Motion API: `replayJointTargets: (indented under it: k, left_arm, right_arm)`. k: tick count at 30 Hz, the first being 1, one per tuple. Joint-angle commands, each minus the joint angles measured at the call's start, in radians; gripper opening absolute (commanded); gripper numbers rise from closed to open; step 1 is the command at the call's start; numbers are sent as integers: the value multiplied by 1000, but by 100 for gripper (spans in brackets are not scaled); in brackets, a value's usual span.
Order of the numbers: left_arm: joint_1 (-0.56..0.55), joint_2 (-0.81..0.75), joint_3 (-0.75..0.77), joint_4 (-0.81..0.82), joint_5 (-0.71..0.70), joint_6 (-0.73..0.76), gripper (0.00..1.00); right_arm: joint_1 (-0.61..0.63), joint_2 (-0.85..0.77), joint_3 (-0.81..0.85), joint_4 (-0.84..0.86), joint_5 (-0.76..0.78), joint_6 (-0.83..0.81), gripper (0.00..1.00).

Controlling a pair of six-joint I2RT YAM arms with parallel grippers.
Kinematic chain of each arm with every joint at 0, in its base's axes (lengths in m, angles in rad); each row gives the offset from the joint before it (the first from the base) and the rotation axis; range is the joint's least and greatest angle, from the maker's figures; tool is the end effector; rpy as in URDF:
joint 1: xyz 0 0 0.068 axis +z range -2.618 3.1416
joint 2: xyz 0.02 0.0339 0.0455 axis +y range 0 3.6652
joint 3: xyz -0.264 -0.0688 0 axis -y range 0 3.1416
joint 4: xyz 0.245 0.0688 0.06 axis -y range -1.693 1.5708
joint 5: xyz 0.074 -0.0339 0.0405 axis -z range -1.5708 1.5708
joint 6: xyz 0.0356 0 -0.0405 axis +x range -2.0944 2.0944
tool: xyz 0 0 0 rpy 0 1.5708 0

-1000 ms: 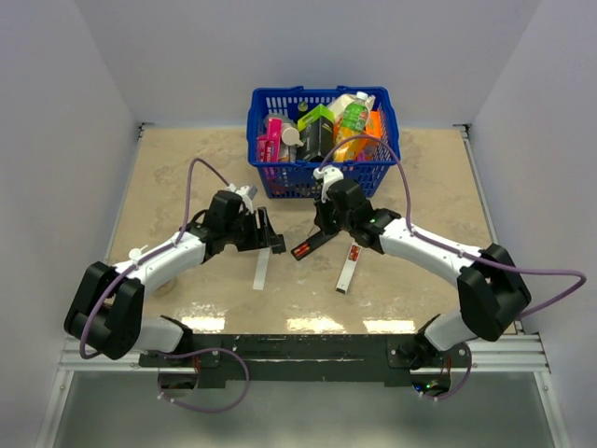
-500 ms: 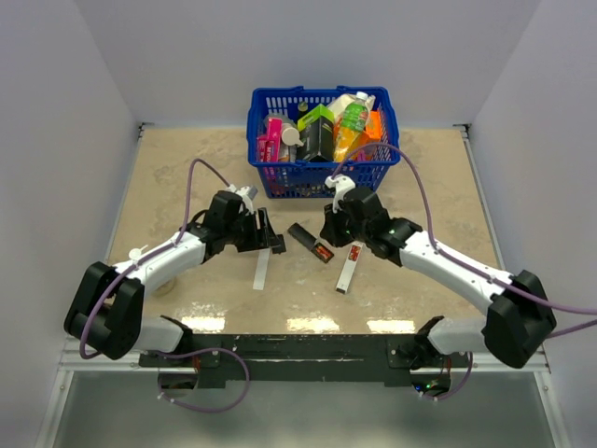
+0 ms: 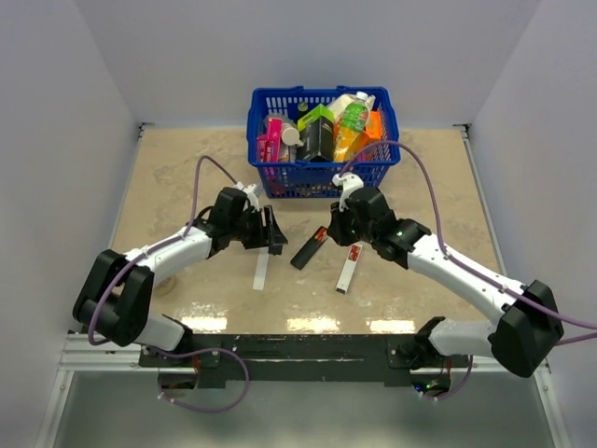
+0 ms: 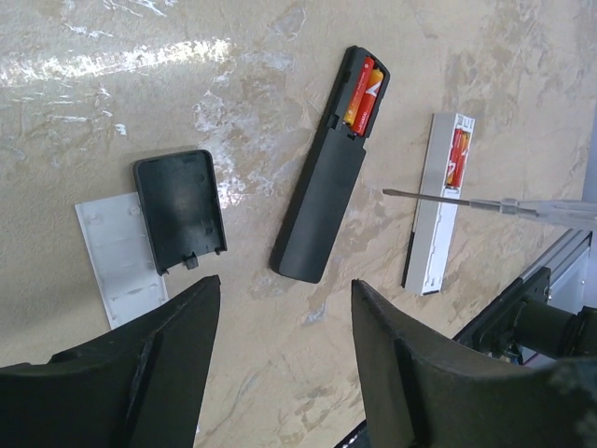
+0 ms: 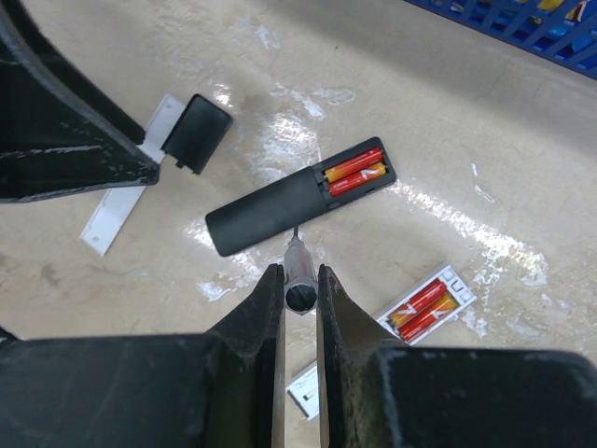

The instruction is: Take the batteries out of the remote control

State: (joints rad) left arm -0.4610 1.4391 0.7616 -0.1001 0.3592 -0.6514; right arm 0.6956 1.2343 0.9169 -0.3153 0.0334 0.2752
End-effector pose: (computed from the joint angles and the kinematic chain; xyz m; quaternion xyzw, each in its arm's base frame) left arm 0.2544 -0.1404 0.1931 -0.0176 0.9100 -0.3406 0.2358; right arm 0.2101 0.1738 0.2784 -0.1787 0.8738 0.1977 0.4067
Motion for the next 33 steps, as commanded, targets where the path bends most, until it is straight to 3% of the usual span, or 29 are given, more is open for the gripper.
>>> replayJointTargets:
  k: [1,11,33]
  left_arm:
    - [-5,3,41,10,-16,21,62]
    - [-4,87,65,132,87,16,61]
    - [-94,182,18,250,116,-28,59]
  right_arm:
    - [-1,78,85,41,76,-25,0]
    - [-2,114,145,-51,252,-1,0]
    - [-2,174,103,50,272,30,0]
